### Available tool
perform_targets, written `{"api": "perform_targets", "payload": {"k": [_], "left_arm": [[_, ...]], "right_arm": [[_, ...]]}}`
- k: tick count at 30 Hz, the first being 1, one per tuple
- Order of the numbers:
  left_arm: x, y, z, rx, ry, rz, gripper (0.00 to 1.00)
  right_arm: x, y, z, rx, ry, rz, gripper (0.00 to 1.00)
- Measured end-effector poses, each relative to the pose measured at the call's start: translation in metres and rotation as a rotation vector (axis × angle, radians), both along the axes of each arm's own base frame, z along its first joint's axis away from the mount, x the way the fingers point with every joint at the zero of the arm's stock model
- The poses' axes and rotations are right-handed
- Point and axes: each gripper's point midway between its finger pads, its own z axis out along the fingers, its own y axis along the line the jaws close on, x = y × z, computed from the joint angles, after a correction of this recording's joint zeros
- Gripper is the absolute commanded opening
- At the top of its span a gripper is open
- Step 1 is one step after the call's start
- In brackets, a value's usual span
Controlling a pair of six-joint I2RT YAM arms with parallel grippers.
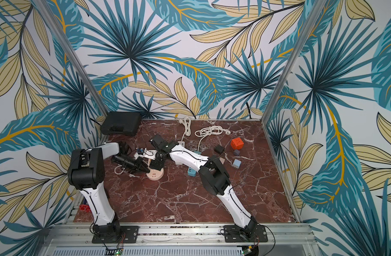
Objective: Pull the plug off the socket
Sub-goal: Remove the plug from the socket.
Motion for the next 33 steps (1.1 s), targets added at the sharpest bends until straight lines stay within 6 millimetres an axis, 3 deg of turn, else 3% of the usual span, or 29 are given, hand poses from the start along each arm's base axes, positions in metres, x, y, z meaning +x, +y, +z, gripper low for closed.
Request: {"api": "perform_targets", "payload": {"k": [2, 5, 7, 11, 15, 19, 21, 27, 33], "left_arm": [[0.000, 0.000, 0.000, 0.000, 0.000, 0.000, 0.00], [0.001, 0.001, 0.000, 0.001, -0.002, 0.003, 0.00], [0.001, 0.003, 0.000, -0.002, -0.003, 0.010, 0.00], [0.004, 0.011, 0.002, 0.004, -0.019, 0.026, 0.11], [0.007, 0.022, 0.006, 0.021, -0.056, 0.034, 0.18], [0.006, 0.028, 0.007, 0.037, -0.077, 0.025, 0.19], [0.005, 0.029, 0.007, 0.041, -0.078, 0.020, 0.17], [0.001, 0.031, 0.002, 0.052, -0.068, 0.021, 0.00], [0.001, 0.031, 0.001, 0.048, -0.061, 0.029, 0.00]], "right_arm": [[-0.002, 0.001, -0.002, 0.004, 0.007, -0.001, 0.66], [-0.004, 0.001, -0.002, 0.003, 0.013, -0.008, 0.43], [-0.004, 0.003, -0.002, 0.009, 0.011, -0.017, 0.23], [-0.004, 0.008, -0.001, 0.035, 0.006, -0.058, 0.00], [-0.004, 0.017, 0.000, 0.067, -0.006, -0.130, 0.00], [-0.004, 0.022, 0.002, 0.090, 0.006, -0.233, 0.00], [-0.005, 0.023, 0.002, 0.101, 0.024, -0.286, 0.00], [-0.003, 0.022, 0.003, 0.120, 0.041, -0.410, 0.00], [-0.005, 0.023, 0.003, 0.107, -0.001, -0.465, 0.00]]}}
